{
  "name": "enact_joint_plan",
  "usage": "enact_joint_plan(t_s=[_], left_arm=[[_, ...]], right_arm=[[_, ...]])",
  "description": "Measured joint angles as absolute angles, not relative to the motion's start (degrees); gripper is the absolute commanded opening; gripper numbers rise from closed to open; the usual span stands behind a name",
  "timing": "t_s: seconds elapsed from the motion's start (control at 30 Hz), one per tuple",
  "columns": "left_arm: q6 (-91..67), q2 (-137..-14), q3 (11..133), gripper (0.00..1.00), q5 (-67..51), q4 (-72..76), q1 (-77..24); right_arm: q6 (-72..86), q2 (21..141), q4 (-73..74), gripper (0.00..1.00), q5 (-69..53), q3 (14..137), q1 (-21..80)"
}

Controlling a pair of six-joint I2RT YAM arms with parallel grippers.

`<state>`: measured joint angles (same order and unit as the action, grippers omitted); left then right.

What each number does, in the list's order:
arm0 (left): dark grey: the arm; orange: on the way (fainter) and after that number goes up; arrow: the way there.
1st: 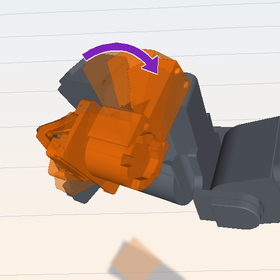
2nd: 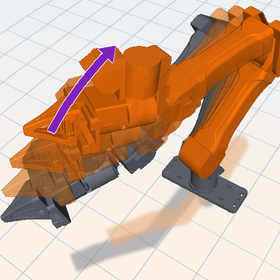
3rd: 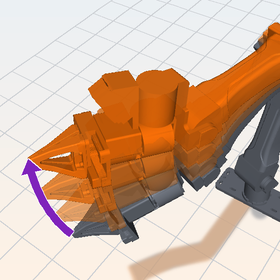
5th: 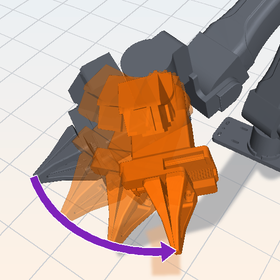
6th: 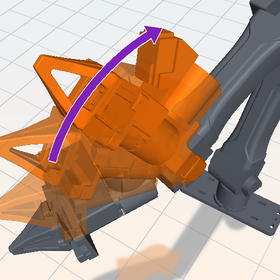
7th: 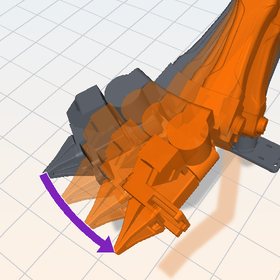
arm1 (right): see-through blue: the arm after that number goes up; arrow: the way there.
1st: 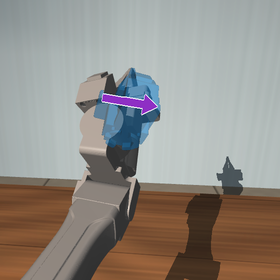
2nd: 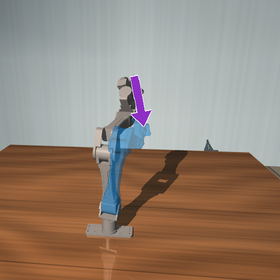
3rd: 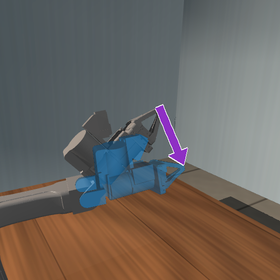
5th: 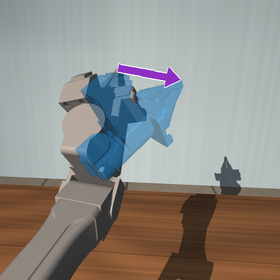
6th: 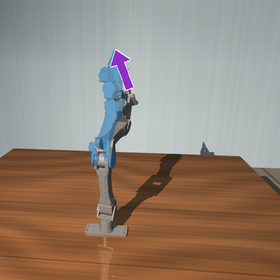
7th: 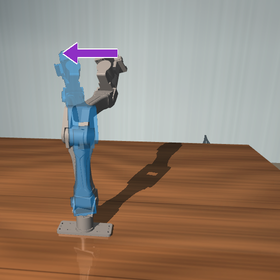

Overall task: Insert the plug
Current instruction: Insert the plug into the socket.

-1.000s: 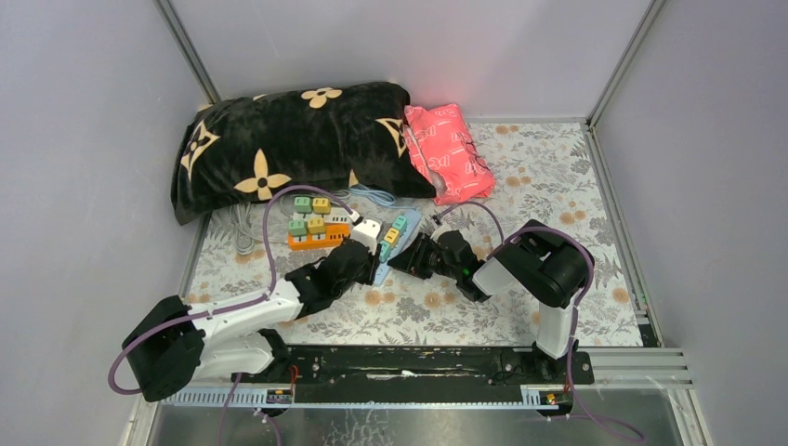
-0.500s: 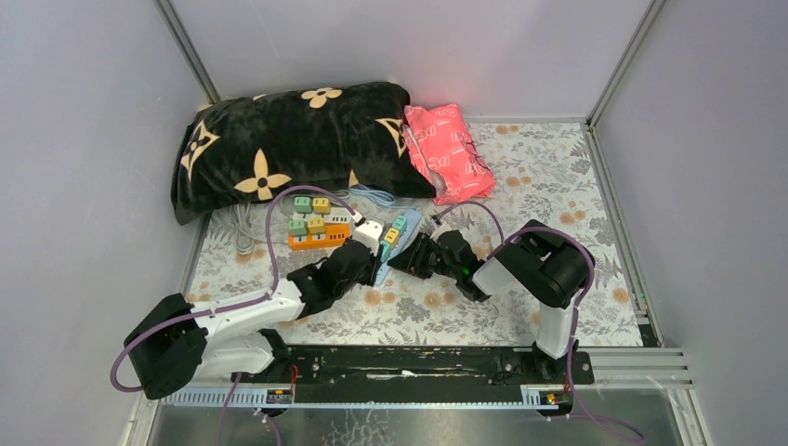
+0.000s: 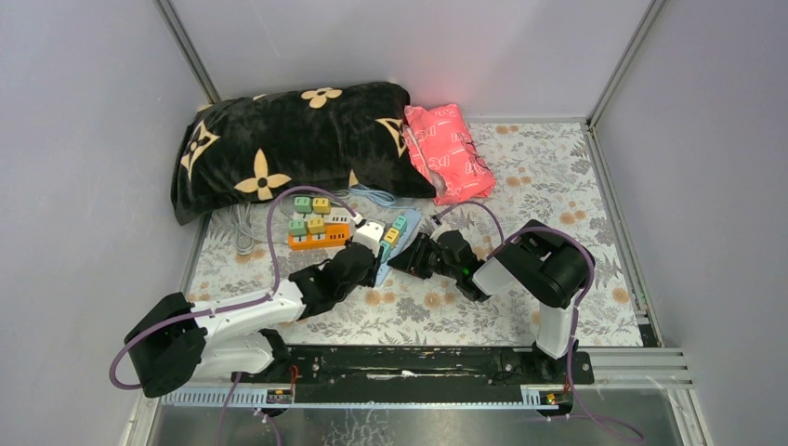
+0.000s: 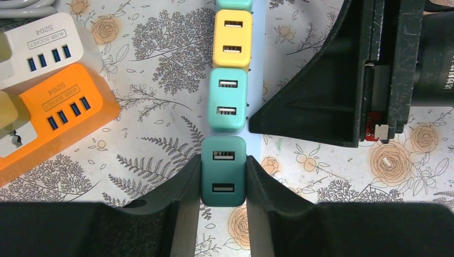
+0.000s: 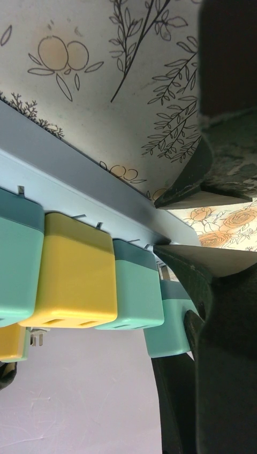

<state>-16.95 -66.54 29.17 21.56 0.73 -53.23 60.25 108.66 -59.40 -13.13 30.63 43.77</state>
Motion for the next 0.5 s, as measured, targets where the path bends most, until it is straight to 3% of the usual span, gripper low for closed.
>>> enact_joint_plan(t_s=[0.5], left_arm=[[-17.1,-68.8,30.0,0.00,22.5,0.6,-53.3]], right_arm=[[60.2,108.7,-59.4,0.36,-13.1,30.7,43.8]])
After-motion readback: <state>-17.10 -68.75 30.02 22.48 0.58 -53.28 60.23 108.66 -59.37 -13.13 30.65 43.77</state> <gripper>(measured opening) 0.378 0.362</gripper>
